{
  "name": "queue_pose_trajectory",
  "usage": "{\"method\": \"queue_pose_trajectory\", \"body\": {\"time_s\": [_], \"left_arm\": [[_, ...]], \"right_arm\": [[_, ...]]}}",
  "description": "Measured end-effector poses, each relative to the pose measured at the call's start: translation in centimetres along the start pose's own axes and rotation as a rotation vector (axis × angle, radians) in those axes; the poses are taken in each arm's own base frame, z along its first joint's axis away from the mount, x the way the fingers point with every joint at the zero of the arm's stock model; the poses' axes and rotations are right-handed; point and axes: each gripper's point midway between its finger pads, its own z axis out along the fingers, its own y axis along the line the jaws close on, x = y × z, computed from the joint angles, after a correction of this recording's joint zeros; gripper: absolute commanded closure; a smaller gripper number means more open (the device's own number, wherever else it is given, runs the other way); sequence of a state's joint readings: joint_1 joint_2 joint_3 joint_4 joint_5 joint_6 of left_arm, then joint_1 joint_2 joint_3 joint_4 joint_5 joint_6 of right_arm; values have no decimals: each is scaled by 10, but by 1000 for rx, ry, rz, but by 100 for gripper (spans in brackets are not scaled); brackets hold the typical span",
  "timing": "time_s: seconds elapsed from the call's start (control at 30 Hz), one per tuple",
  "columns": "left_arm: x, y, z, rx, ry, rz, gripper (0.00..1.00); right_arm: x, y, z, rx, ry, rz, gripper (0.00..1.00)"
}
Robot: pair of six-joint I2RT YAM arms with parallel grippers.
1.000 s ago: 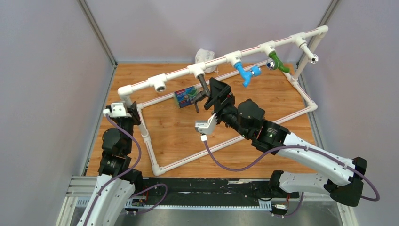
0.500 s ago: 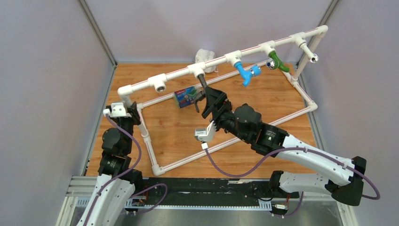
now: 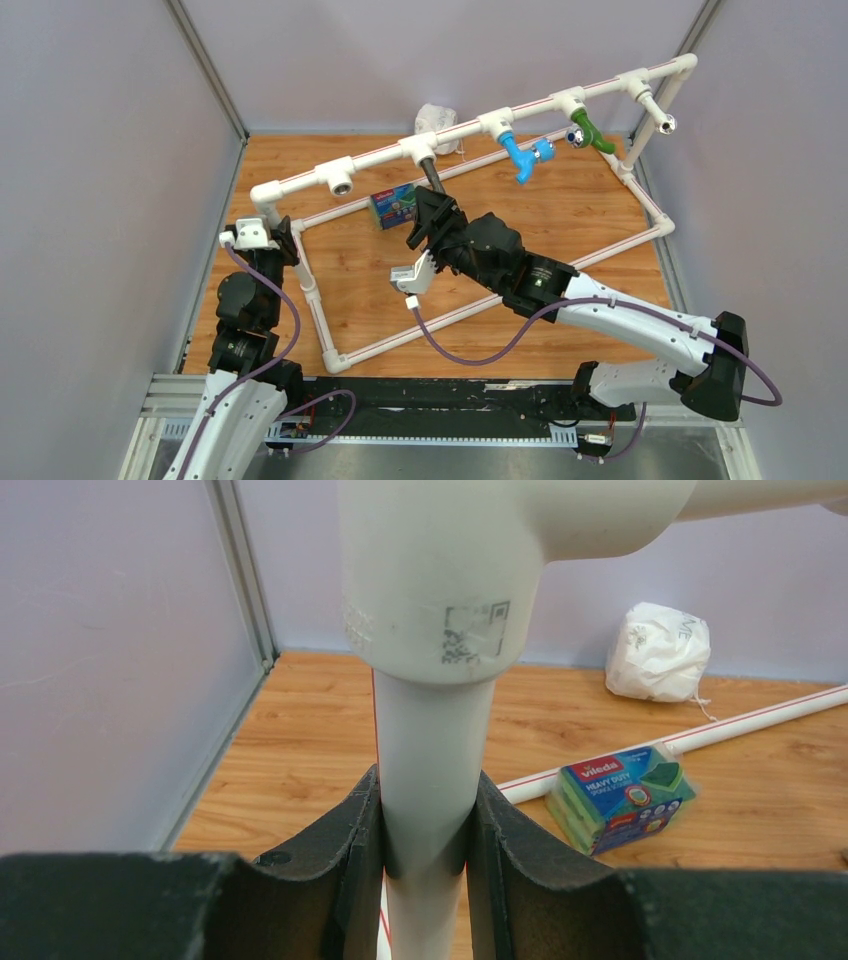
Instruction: Install the water faucets
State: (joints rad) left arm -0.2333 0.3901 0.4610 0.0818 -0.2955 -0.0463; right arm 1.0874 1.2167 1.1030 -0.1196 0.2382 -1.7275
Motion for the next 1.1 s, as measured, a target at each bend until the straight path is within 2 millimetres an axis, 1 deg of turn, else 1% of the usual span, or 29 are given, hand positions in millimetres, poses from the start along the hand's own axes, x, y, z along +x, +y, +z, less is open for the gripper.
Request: {"method": "queue_pose_trajectory", "body": {"time_s": [0.1, 0.17, 0.27, 0.33, 0.37, 0.47, 0.57, 0.67, 0.7, 0.77, 0.87, 0.93, 0.97, 1.0, 1.03, 1.07, 1.1], "left_arm": [[0, 0, 0, 2, 0, 0, 100], [0, 0, 0, 2, 0, 0, 100], [0, 0, 0, 3, 0, 1, 100], [0, 0, 0, 2, -1, 1, 100], [0, 0, 0, 2, 0, 1, 100], [-1, 0, 0, 1, -3, 0, 100], [0, 0, 0, 1, -1, 0, 100], [0, -1, 0, 3, 0, 1, 100], [0, -1, 0, 3, 0, 1, 100], [0, -1, 0, 5, 0, 1, 100], [0, -1, 0, 6, 0, 1, 100], [0, -1, 0, 6, -1, 1, 100], [0, -1, 0, 6, -1, 1, 100], [0, -1, 1, 7, 0, 1, 100], [0, -1, 1, 7, 0, 1, 100], [0, -2, 1, 9, 0, 0, 100], [0, -2, 1, 11, 0, 0, 100]], "right_arm": [[4, -8, 4, 29, 15, 36, 58], [5, -9, 5, 36, 15, 71, 67], [2, -12, 6, 63, -1, 142, 85], [2, -17, 6, 96, -14, 240, 100], [2, -19, 6, 110, -18, 286, 100], [1, -28, 6, 196, -42, 505, 100], [3, -36, 3, 339, -83, 789, 100], [8, -46, -5, 492, -149, 1134, 100], [11, -48, -7, 535, -168, 1232, 93], [18, -54, -12, 639, -217, 1473, 91], [30, -58, -19, 763, -275, 1806, 79], [37, -57, -21, 824, -300, 1992, 72], [41, -57, -22, 850, -312, 2074, 68], [43, -56, -24, 868, -321, 2128, 66], [44, -56, -25, 883, -330, 2176, 61], [45, -56, -25, 891, -332, 2203, 52], [46, -55, -26, 896, -336, 2215, 46]]}}
